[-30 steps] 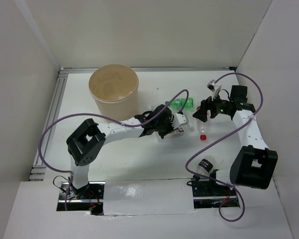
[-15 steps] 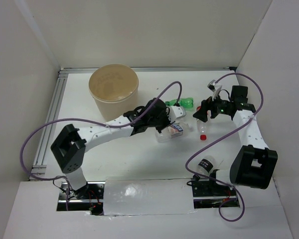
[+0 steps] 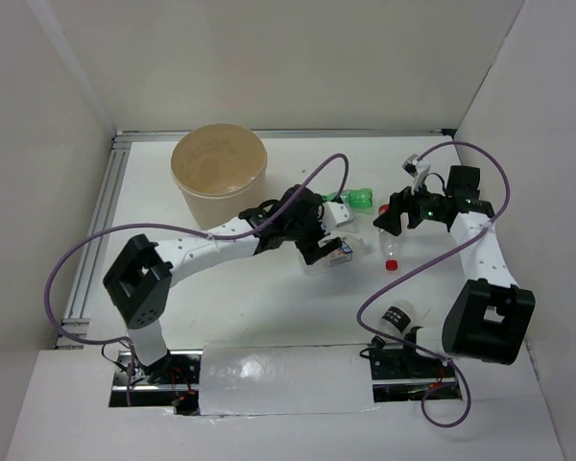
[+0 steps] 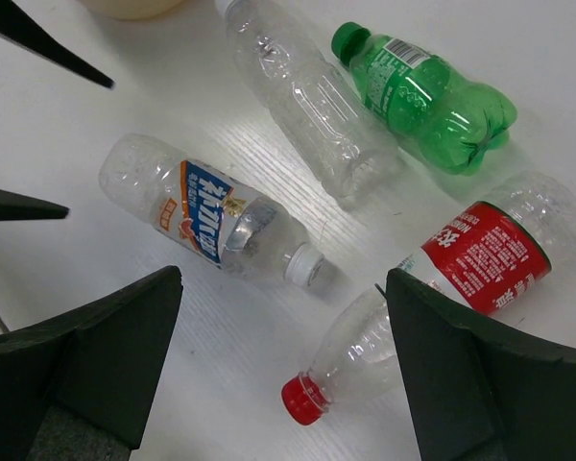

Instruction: Put the plastic bottles in the bin

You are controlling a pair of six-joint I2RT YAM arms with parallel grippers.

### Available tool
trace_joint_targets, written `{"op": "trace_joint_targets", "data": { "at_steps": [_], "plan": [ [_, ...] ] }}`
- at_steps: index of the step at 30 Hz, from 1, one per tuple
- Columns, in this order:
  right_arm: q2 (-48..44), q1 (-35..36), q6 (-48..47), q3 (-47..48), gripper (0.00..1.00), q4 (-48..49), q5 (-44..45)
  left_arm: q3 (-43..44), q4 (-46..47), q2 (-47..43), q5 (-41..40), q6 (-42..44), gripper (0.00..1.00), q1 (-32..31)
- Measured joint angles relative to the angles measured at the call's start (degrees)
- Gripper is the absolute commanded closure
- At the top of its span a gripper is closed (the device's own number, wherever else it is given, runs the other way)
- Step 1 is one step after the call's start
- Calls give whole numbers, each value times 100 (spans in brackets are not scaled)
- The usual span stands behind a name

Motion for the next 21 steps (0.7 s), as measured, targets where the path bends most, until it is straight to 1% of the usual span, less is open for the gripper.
{"op": "trace_joint_targets", "data": {
  "at_steps": [8,10,12,13,14,15,16,17,18,21],
  "plan": [
    [0,-66,-26,-61,6,-17,-39,-98,55,588,133,11,1,-61],
    [0,-66,-33,-63,6,-17,-44,-94,92,894,144,4,1,-79],
    [0,-66,-50,-63,6,-17,-42,-92,162,1158,127,-2,4,-107],
    [0,-66,-55,-70,6,-13,-39,-92,166,1281,120,-17,12,-120],
    [-2,-72,-68,-85,6,-13,-35,-92,168,1384,103,-44,30,-127],
    [-4,-76,-70,-107,6,-15,-33,-92,162,1456,94,-37,31,-136],
    [-4,-87,-72,-142,6,-9,-33,-92,157,1495,92,-59,45,-140],
    [-4,-107,-66,-173,6,-9,-17,-90,181,1495,101,-118,87,-142],
    [-4,-122,-52,-201,6,11,-7,-85,197,1475,61,-131,100,-144],
    [-50,-212,122,-328,12,170,79,-83,166,1377,-33,-227,100,-144]
  ]
}}
